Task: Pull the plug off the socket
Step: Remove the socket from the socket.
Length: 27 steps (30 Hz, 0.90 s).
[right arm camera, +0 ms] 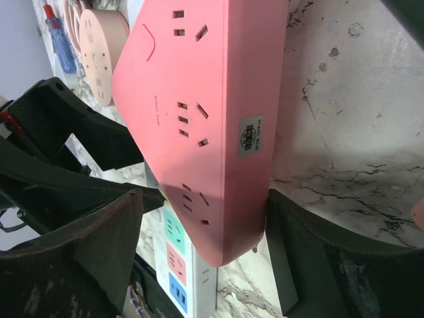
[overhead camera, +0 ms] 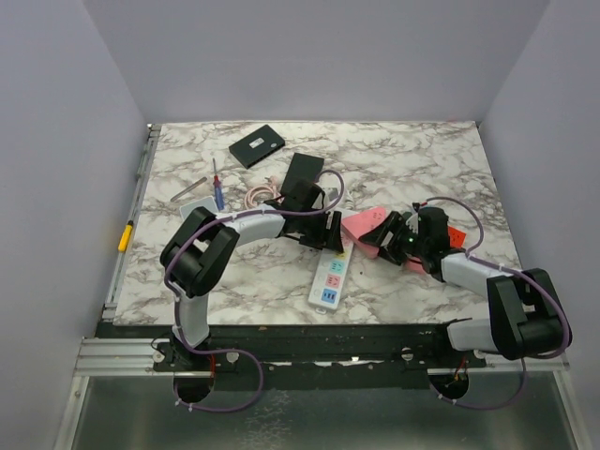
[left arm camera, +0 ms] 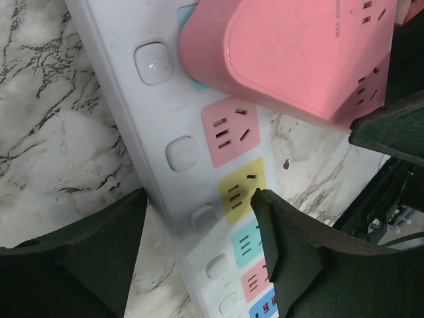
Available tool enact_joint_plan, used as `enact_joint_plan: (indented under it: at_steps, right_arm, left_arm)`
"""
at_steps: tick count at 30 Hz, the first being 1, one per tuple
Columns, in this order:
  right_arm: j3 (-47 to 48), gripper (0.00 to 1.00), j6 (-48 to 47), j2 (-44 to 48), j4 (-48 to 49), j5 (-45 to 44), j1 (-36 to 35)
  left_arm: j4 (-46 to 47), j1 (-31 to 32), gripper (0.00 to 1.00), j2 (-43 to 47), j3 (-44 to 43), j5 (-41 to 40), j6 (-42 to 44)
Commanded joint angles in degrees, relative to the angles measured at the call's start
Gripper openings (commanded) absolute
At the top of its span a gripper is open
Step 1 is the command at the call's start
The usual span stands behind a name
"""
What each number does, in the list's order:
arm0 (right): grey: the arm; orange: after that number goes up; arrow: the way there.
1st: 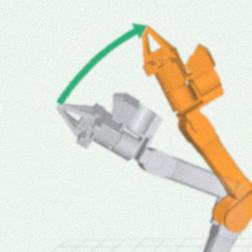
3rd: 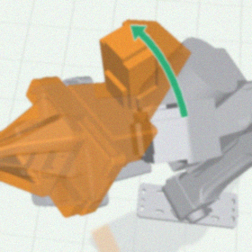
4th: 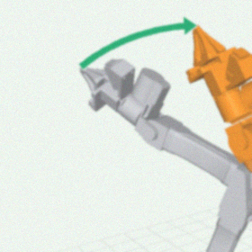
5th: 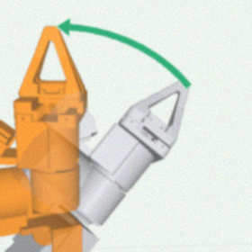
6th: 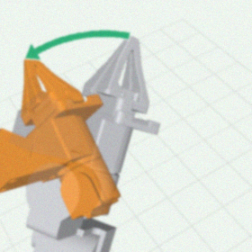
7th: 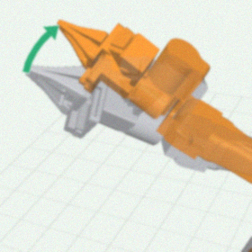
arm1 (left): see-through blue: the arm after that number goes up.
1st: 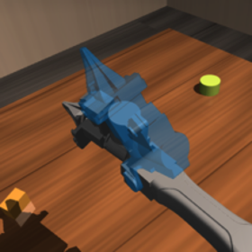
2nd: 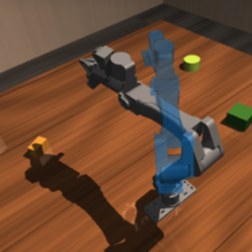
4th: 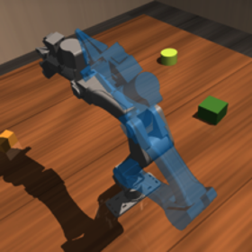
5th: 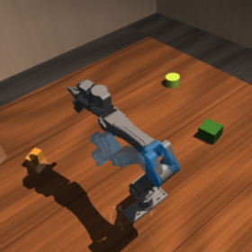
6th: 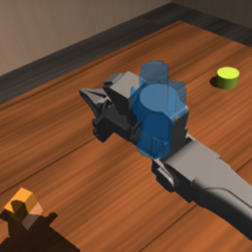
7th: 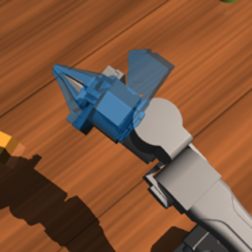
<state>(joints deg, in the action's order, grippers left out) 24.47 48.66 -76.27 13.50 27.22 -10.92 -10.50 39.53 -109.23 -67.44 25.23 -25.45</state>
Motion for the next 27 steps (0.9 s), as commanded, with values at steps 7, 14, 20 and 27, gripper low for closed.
enact_joint_plan:
  at_steps: [7, 14, 20, 27]
  right_arm:
    - [-1.30, 0.73, 5.12, -3.17, 8.04, -2.40, -1.73]
    - [-2.93, 0.60, 7.38, -3.49, 11.76, -4.11, -1.78]
    - [-4.73, 0.44, 10.43, -3.52, 16.72, -3.56, -1.81]
    - [-6.41, 0.17, 12.78, -1.00, 21.22, -3.80, -1.81]
  left_arm:
    - [-1.16, 1.59, 0.71, -4.47, 0.19, -2.02, 1.35]
    - [1.31, 1.60, 0.71, -2.19, 1.03, -0.95, 1.55]
    - [5.54, 1.52, 0.74, -1.07, 2.31, 3.24, -0.87]
    - [10.21, 0.49, 0.77, 0.51, 4.22, 7.42, -5.35]
